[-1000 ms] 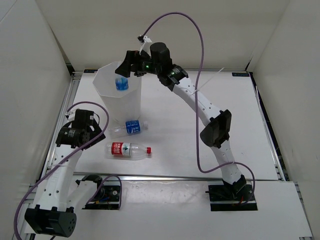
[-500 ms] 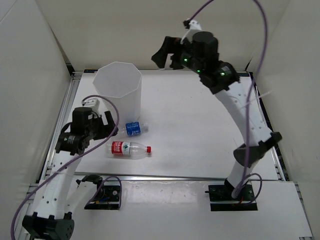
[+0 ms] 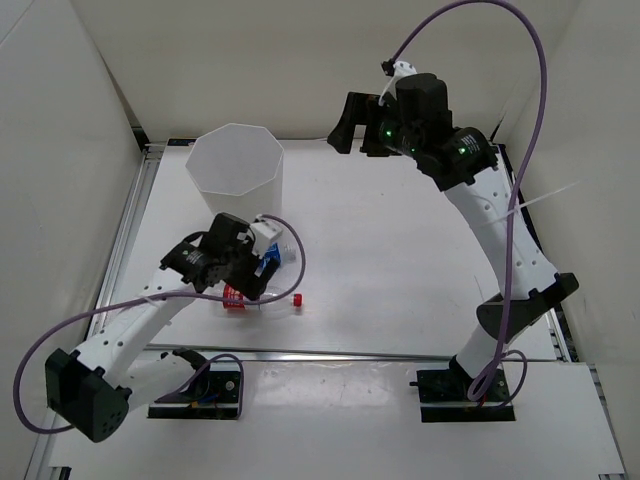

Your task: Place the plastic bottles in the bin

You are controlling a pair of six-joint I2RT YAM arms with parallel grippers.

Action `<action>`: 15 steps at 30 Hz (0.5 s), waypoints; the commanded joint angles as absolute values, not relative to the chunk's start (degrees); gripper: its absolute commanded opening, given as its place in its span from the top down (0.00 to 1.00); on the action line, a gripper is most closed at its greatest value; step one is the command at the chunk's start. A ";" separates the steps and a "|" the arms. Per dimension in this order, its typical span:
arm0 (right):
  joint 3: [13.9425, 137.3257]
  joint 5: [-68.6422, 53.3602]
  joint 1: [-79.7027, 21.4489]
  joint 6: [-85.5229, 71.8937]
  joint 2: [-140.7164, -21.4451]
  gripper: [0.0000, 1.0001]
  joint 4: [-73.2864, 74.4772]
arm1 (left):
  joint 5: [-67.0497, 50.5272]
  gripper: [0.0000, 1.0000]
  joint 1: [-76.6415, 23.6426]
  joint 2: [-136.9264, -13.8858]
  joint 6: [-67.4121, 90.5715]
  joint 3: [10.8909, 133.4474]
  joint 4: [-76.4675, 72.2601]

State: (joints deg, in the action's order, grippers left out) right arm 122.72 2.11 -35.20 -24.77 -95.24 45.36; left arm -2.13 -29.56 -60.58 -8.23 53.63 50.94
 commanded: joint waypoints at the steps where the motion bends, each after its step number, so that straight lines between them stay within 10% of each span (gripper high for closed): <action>1: 121.48 0.70 -33.66 -23.29 -92.91 0.00 45.35 | -1.14 0.06 -34.43 -61.69 -19.06 52.04 49.32; 15: 113.47 -2.02 -26.28 -23.82 -86.04 0.00 45.88 | 3.16 0.05 -41.75 -72.15 -21.71 42.81 36.22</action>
State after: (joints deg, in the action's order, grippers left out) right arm 113.95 -1.34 -26.20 -24.82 -88.75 46.74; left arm 1.67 -41.39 -71.70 -20.75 43.88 40.34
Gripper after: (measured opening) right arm 0.998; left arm 0.950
